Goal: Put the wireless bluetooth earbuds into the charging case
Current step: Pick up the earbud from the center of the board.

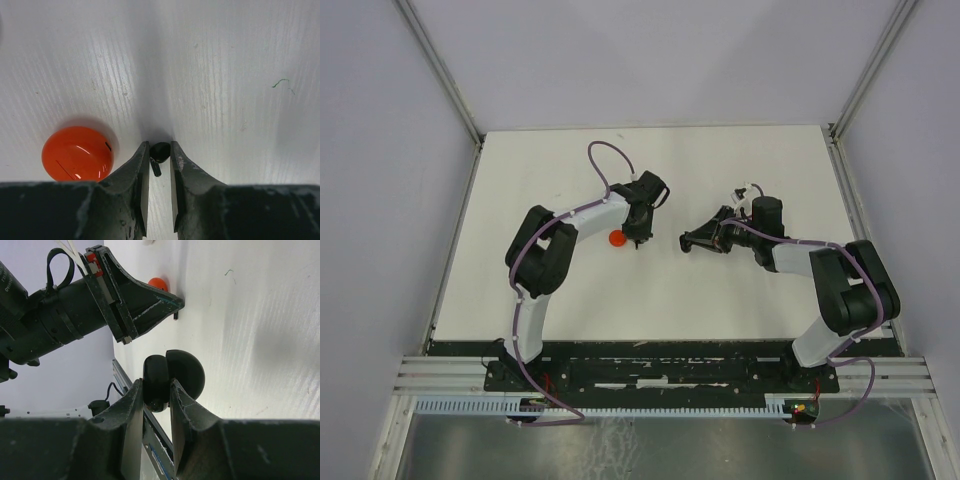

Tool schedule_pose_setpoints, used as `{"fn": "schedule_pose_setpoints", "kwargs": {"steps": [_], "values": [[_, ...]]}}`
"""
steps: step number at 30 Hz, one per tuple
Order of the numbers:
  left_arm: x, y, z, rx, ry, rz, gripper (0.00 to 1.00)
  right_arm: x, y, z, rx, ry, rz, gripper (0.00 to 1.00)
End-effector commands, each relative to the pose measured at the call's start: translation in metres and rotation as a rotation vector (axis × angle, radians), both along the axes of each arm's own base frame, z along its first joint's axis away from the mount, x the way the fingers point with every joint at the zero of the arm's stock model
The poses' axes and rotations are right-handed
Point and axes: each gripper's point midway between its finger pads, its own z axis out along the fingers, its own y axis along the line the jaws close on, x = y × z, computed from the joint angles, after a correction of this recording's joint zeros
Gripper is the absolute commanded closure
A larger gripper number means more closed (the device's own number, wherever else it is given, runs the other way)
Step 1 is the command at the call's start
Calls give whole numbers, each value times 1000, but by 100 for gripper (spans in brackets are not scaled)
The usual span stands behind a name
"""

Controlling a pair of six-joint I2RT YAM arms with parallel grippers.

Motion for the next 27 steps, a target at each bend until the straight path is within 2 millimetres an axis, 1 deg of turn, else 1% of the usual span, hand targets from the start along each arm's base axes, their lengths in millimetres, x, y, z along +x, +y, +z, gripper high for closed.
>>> {"fn": "schedule_pose_setpoints", "kwargs": {"steps": [1, 4, 10, 12, 15, 16, 17, 20, 24, 27], "values": [[6, -1, 6, 8, -29, -32, 93, 10, 3, 15, 20, -79, 18, 92], [15, -5, 26, -34, -105, -25, 97, 9, 3, 15, 20, -82, 18, 92], [34, -14, 82, -163, -314, 15, 97, 9, 3, 18, 20, -88, 15, 92], [39, -18, 102, -244, -404, 31, 97, 9, 3, 19, 19, -93, 14, 93], [39, -23, 128, -380, -526, 45, 97, 9, 2, 20, 18, -93, 11, 93], [38, -25, 141, -440, -576, 46, 97, 10, 2, 20, 19, -93, 11, 93], [38, -27, 149, -490, -619, 45, 97, 10, 2, 21, 19, -93, 9, 93], [38, -35, 163, -572, -674, 23, 97, 12, 3, 22, 22, -92, 8, 93], [34, -49, 173, -679, -705, -24, 97, 12, 7, 24, 25, -92, 11, 93], [29, -53, 185, -791, -751, -7, 97, 13, 12, 26, 31, -96, 12, 93]]}}
